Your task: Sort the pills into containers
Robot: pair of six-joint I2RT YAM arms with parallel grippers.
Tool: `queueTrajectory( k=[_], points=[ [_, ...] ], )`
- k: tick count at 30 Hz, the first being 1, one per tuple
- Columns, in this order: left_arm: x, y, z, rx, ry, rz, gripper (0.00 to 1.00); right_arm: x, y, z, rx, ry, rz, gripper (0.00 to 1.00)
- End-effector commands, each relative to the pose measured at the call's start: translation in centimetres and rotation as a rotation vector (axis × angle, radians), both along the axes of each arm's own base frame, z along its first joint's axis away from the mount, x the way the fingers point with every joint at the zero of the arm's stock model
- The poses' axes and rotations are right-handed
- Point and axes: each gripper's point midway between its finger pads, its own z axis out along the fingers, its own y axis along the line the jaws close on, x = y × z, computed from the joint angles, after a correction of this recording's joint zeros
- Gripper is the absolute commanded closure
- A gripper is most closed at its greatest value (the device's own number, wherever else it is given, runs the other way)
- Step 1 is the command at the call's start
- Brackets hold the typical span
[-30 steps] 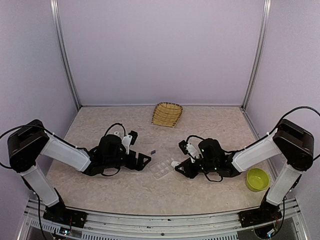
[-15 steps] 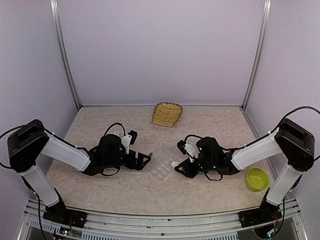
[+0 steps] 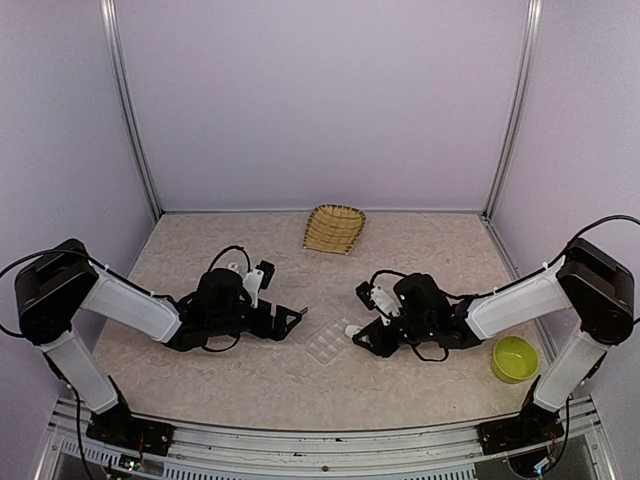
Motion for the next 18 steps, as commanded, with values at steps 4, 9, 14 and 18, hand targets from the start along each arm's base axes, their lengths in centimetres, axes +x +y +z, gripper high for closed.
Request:
queueTrajectory(
  k=[4,9,14,18],
  points=[
    [0.24,-0.03,0.22,-0.014,-0.008,0.0,0.01,-0.2,0.07,0.81,-0.008,-0.016,0.008,0.83],
    [0.21,-0.04,0.18,-0.014,-0.006,-0.002,0.01,-0.16,0.09,0.71,-0.011,-0.014,0.007,0.83],
    [0.23,-0.03,0.23,-0.014,-0.007,-0.001,0.01,-0.18,0.13,0.66,-0.009,-0.013,0.007,0.83],
    [0.24,-0.01,0.23,-0.014,-0.008,0.0,0.01,-0.12,0.19,0.7,-0.007,-0.013,0.008,0.83]
  ],
)
